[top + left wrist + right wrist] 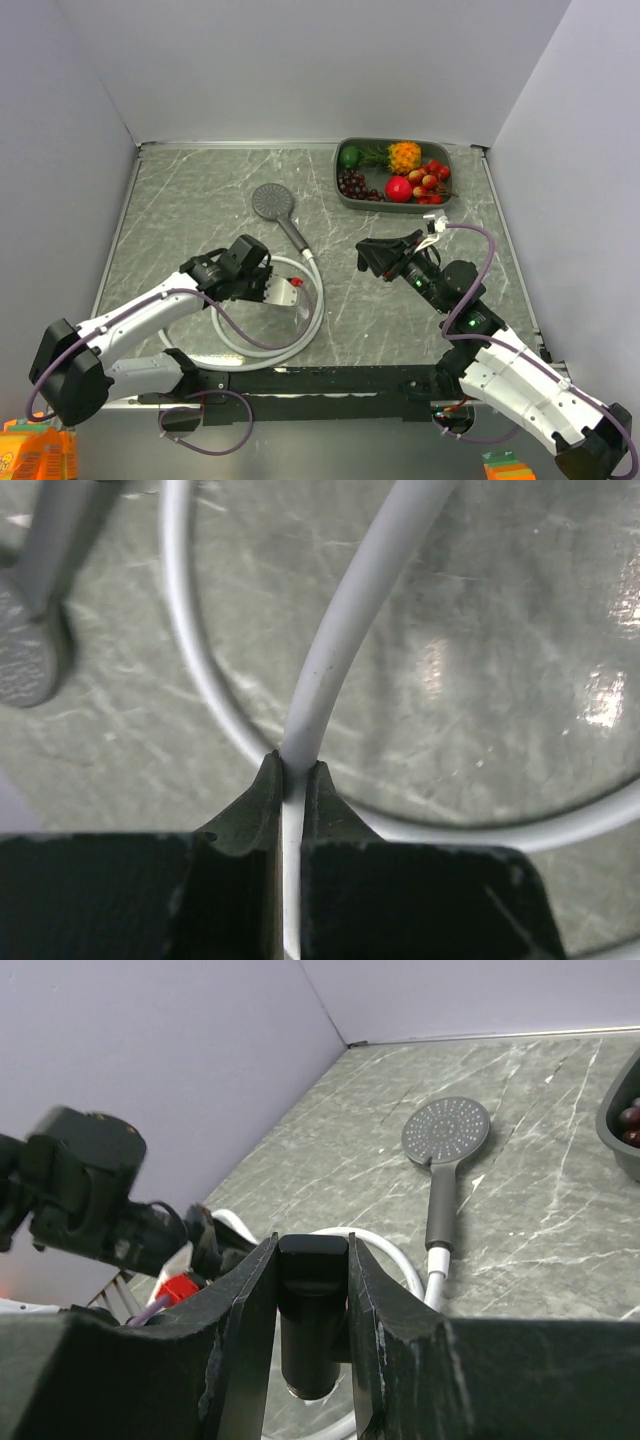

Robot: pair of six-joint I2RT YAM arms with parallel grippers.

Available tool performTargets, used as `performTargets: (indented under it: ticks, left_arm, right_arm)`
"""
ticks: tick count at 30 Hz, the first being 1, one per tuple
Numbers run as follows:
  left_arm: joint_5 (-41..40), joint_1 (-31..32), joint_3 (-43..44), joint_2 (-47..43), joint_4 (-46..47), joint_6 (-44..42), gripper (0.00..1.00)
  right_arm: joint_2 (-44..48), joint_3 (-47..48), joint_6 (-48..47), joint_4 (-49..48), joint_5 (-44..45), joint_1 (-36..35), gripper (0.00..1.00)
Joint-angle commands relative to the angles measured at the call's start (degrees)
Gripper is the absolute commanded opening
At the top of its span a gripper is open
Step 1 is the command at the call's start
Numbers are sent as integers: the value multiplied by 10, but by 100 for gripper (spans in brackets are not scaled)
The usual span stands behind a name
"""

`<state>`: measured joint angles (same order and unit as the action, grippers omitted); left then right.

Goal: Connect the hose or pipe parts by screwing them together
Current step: Pick up the pipeline from the center of the board.

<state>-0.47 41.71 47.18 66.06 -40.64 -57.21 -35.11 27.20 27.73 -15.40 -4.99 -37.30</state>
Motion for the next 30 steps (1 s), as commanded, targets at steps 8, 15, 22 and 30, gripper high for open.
performTargets:
  ticks: [8, 15, 22, 30]
  left_arm:
    - [103, -145, -73, 85, 94, 10, 20]
    - [108, -148, -65, 108, 112, 42, 99]
    - [114, -148, 76, 131, 18, 116, 99]
    - [91, -148, 239, -24, -69, 126, 99]
  right_arm:
    - [-16, 13, 11, -40, -2, 12, 0]
    - [-26, 19, 10, -39, -3, 18, 0]
    - [-36, 28, 8, -36, -10, 21, 0]
    - [-17, 46, -16, -1, -28, 24, 0]
